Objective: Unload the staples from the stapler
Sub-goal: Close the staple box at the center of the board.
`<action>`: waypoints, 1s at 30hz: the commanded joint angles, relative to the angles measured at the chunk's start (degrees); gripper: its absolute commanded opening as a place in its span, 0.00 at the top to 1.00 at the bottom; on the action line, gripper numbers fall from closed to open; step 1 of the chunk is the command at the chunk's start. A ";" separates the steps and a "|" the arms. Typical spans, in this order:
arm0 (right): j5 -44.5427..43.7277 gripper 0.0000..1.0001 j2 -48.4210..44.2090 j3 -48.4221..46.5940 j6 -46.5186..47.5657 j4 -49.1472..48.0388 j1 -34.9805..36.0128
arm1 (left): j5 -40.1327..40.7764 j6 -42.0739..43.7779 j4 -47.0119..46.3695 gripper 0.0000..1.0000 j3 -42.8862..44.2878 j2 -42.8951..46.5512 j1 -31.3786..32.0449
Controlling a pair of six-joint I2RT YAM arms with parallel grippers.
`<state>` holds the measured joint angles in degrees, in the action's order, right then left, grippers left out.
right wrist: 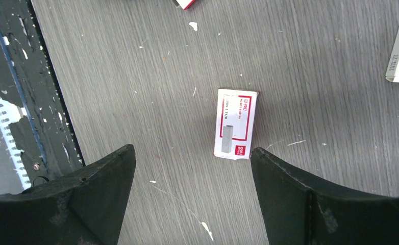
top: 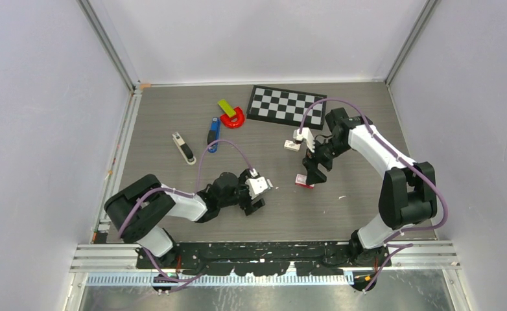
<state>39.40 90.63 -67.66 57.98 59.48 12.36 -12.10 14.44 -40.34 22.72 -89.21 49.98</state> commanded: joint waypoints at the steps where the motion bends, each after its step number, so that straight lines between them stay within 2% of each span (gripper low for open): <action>1: 2.83 0.13 -2.76 -1.36 1.35 1.08 -0.18 | 1.10 1.78 -4.28 0.19 0.81 -1.53 0.21; 5: 3.04 0.13 -3.77 -0.85 1.31 0.87 -0.32 | 1.62 0.84 -6.60 0.18 0.14 -1.86 0.21; 13: 3.58 0.13 -5.61 0.46 2.86 0.81 -0.60 | 0.32 -2.05 -10.57 0.09 -2.07 -0.06 -1.00; 16: 4.75 0.13 -6.12 1.53 5.76 1.40 -0.64 | -0.13 -2.79 -10.70 0.01 -2.30 -0.05 -1.64; 24: 4.73 0.11 -9.28 5.96 11.69 -1.06 -0.59 | -1.75 -2.54 -14.90 0.00 -3.51 -2.11 -2.34; 30: 4.89 0.09 -9.33 6.27 12.06 -1.19 -0.63 | -1.26 -0.97 -18.83 0.02 -3.18 -5.47 -2.43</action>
<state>42.44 82.85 -61.17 67.88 59.57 11.92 -12.93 12.23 -52.03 19.55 -92.60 47.86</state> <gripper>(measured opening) 0.912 0.992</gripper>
